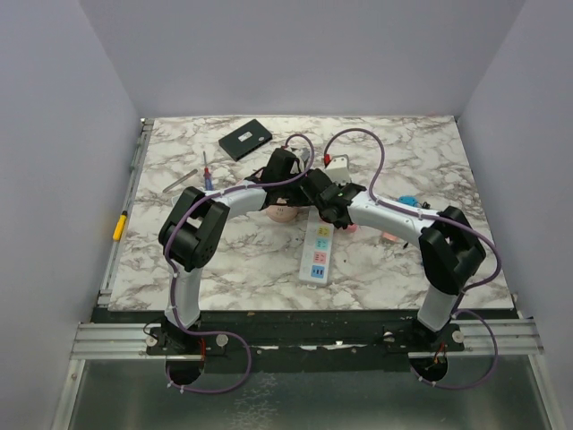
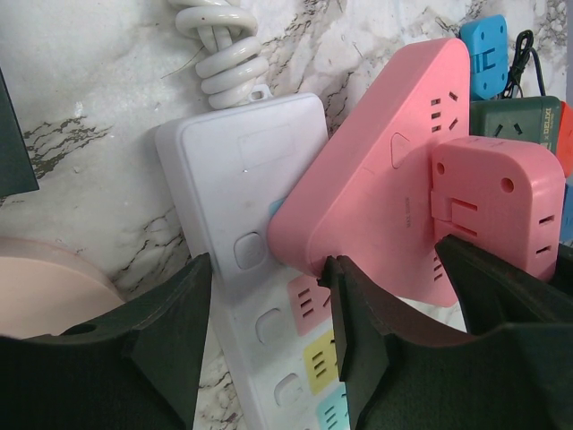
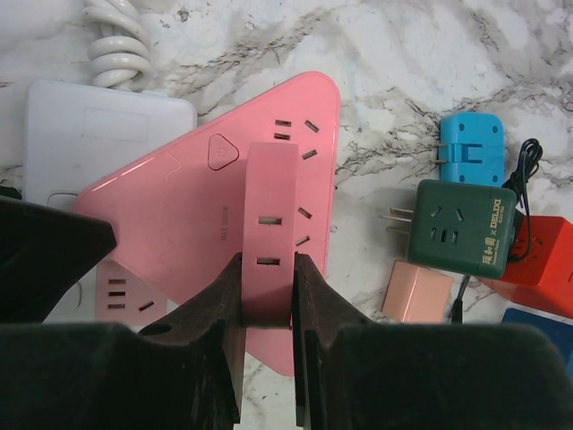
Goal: Pull the plug off the socket
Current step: Remove the plug from the socket.
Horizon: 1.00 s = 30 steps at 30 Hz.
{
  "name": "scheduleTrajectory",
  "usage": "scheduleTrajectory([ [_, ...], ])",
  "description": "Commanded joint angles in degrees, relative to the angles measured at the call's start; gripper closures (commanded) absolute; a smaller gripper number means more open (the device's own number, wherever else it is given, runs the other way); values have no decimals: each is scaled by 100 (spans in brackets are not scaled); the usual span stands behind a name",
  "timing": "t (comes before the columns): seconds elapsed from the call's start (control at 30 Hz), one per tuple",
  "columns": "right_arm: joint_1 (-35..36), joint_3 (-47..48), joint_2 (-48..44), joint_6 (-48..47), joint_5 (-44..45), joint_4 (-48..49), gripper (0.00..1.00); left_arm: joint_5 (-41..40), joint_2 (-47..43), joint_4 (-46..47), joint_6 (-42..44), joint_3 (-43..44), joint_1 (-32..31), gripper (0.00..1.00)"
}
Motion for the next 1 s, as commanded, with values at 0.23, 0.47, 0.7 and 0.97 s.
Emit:
scheduleTrajectory([
  [0.23,458,96,-169,153,-855,696,100,-525,804,-756,304,-267,-326,58],
  [0.47,84,-264,-694,231,-1672,1177,100,-551,833,-777,329,-264,-363,58],
  [0.7,-414,-702,-996,414,-2508,1501,100,-576,851,-800,346,-256,-372,58],
  [0.97,-1094,-1300,-1454,712,-3629,2048,100,-587,890,-814,351,-247,-377,59],
])
